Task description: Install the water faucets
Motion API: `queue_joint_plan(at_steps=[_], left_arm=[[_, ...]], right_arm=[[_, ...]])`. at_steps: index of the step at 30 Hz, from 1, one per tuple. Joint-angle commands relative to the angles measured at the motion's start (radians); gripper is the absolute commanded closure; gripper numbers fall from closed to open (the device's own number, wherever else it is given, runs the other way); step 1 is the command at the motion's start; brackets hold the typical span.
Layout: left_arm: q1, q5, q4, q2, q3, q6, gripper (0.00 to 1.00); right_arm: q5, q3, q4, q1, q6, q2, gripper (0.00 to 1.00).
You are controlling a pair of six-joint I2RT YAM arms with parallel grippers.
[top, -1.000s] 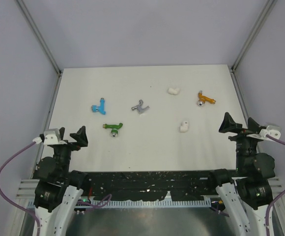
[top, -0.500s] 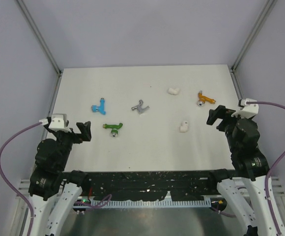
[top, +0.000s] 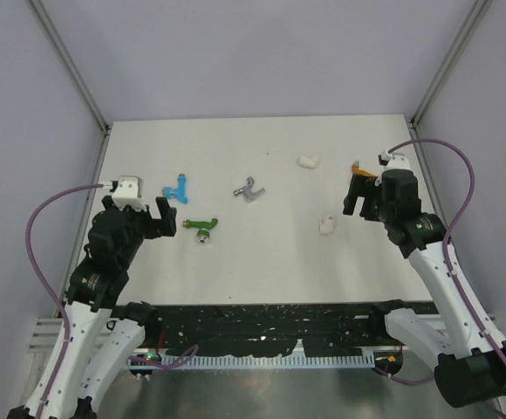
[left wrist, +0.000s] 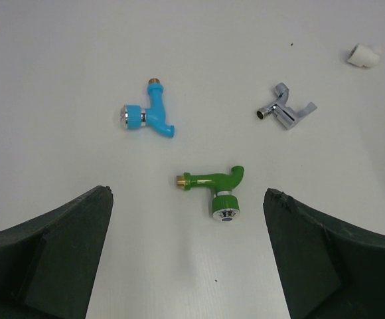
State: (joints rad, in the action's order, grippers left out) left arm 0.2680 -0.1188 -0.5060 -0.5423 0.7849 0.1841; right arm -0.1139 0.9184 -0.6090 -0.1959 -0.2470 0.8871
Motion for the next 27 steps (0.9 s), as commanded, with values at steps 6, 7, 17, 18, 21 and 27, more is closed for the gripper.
queue_joint_plan(at_steps=[6,7,17,18,21,27], left_arm=[[0.003,-0.019,-0.065,-0.097,0.014,0.041,0.0],[0.007,-0.039,-0.068,-0.097,0.011,0.04,0.0],[0.031,-0.157,-0.089,-0.097,0.004,-0.005,0.0],[0.033,-0.157,-0.089,-0.1,0.004,-0.003,0.0],[0.034,-0.159,-0.091,-0.108,0.005,-0.005,0.0],[0.034,-0.128,-0.086,-0.123,0.004,-0.021,0.0]], right_arm=[[-0.055,0.083,0.061,0.009,-0.023,0.234,0.04],[-0.053,0.082,0.086,0.012,-0.028,0.251,0.04],[0.002,0.199,0.252,0.148,-0.058,0.593,0.12],[0.008,0.217,0.253,0.154,-0.057,0.649,0.13],[0.014,0.308,0.262,0.177,-0.051,0.769,0.18],[0.03,0.466,0.235,0.213,-0.048,0.966,0.23]])
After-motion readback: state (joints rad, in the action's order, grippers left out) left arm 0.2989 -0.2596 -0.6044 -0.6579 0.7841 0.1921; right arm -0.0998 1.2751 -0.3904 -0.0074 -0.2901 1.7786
